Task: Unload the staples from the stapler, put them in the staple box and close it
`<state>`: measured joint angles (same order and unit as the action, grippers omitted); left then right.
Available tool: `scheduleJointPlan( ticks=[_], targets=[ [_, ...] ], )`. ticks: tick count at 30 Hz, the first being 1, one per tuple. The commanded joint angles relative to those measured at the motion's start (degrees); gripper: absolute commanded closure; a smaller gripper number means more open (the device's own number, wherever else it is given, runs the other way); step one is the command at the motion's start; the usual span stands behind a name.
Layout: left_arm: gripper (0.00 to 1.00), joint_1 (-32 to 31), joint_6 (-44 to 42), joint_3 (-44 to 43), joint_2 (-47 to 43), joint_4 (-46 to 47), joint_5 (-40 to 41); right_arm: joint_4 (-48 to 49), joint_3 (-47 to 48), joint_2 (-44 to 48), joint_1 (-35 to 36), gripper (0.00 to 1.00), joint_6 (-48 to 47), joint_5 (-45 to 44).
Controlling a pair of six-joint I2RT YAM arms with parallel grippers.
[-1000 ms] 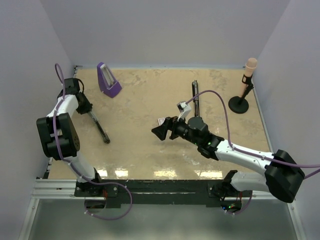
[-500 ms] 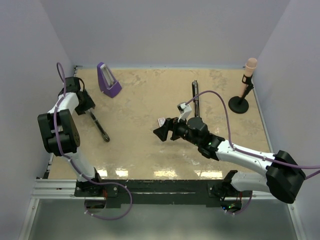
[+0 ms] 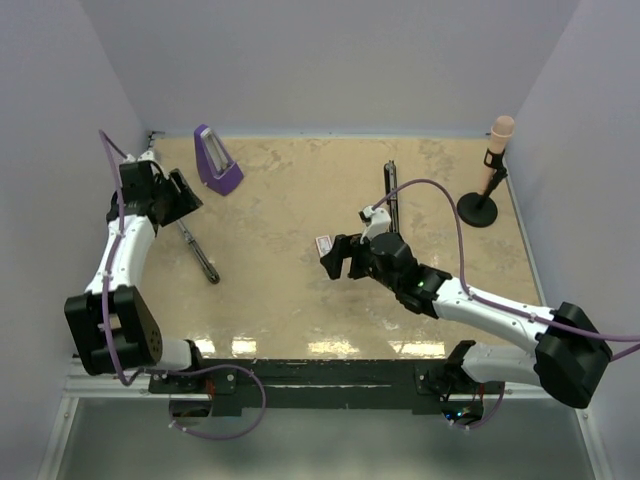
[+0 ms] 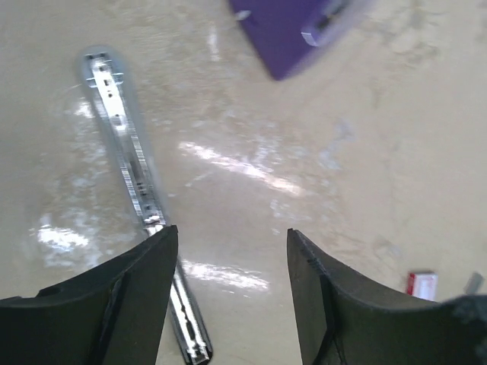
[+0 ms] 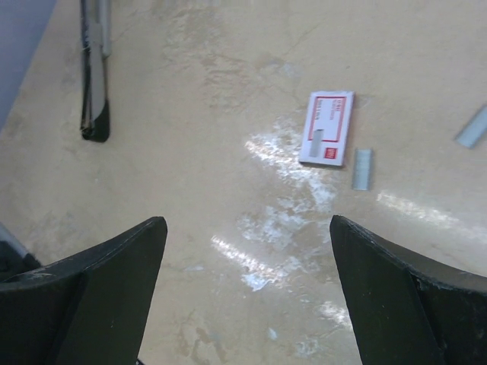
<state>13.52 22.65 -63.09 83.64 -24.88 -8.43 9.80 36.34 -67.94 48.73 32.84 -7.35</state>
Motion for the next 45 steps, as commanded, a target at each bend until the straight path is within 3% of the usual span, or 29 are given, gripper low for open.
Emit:
scheduleJointPlan(
  ticks=[1, 6, 14, 16, 20, 26, 37, 45],
  targets=[
    [0.36, -5.5, -2.1, 4.5, -8.0, 5.8, -10.8, -7.3, 5.1, 2.1, -0.8, 0.07, -3.0, -9.5],
    [0.36, -11.8, -2.9, 10.0, -15.2, 7.8, -15.6, -13.6, 8.3, 0.5, -1.9, 0.07, -2.2, -15.3],
    [0.36, -12.1, -2.7, 21.3, -24.7, 13.3, -19.4, -21.9, 10.9, -4.6, -7.0, 0.07, 3.2, -17.4],
    [0.36, -13.0, -2.9, 21.3, -26.1, 12.0, -18.8, -24.2, 10.9, -6.7, -10.8, 0.07, 5.0, -15.0],
    [0.36, -16.4, -3.4, 20.9, -28.0, 11.1, -14.8, -28.4, 11.3, -10.5, -18.7, 0.07, 5.0, -18.3],
    [0.36, -16.8, -3.2, 20.4, -28.8, 10.6, -14.8, -28.7, 10.7, -13.1, -25.3, 0.04, 0.4, -14.5],
    [0.36, -17.0, -3.1, 20.4, -29.7, 10.6, -14.8, -28.6, 11.3, -17.8, -27.8, 0.03, -3.7, -9.0],
    [0.36, -17.1, -3.1, 20.3, -29.8, 10.5, -14.6, -27.1, 10.5, -17.8, -27.8, 0.07, -5.1, -4.2]
  ],
)
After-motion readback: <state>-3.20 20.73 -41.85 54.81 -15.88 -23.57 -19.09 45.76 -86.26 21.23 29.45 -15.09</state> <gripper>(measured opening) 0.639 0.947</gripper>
